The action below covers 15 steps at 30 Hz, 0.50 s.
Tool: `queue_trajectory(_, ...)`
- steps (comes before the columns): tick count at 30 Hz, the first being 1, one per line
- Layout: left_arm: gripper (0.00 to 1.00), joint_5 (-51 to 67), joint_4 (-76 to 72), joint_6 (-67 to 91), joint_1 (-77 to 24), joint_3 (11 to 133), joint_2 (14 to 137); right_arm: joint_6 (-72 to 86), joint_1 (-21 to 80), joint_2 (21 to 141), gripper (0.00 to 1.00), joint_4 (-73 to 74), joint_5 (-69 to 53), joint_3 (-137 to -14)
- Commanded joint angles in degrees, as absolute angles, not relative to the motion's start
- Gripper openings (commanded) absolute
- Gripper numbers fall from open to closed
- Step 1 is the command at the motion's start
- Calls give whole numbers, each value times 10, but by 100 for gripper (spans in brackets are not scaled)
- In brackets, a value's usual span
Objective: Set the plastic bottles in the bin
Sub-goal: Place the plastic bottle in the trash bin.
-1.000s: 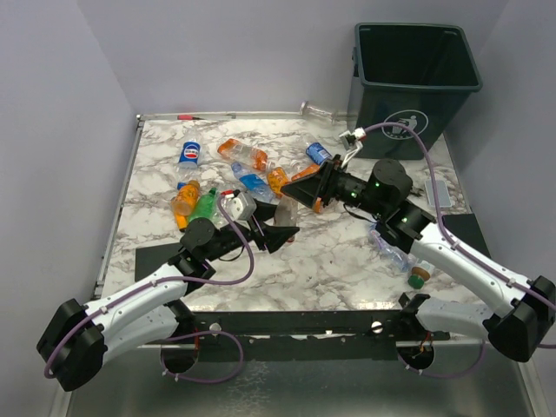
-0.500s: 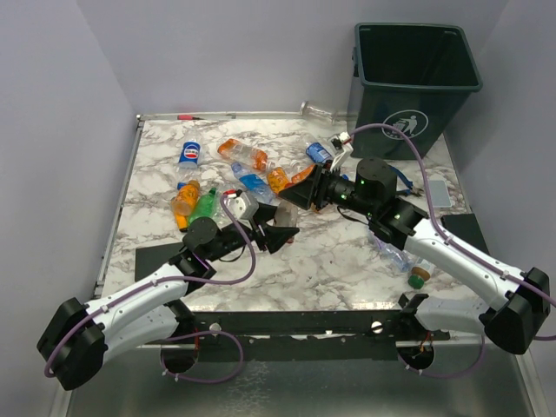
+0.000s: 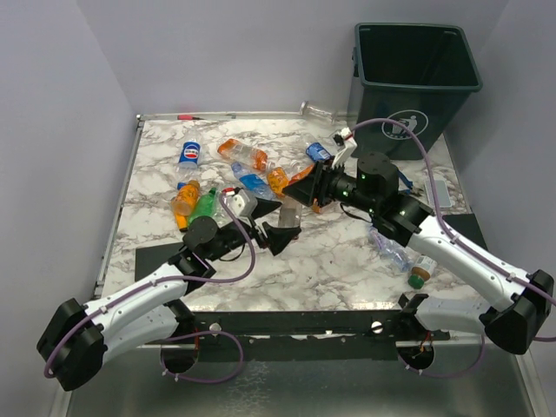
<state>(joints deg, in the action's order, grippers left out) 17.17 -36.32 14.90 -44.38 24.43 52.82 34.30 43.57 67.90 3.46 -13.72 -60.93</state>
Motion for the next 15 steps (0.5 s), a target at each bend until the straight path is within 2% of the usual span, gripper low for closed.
queue_trajectory(1, 99, 114, -357, 162, -444, 255, 503, 289, 440, 654, 0, 115, -72, -673)
queue_trajectory(6, 99, 34, -346, 156, -443, 242, 446, 207, 440, 636, 0, 228, 65, -785)
queue_trajectory(9, 99, -9, -336, 150, -443, 240, 425, 148, 440, 627, 0, 243, 153, -853)
queue_trajectory(15, 99, -87, -266, 143, -442, 268, 423, -15, 440, 641, 0, 116, 359, -951)
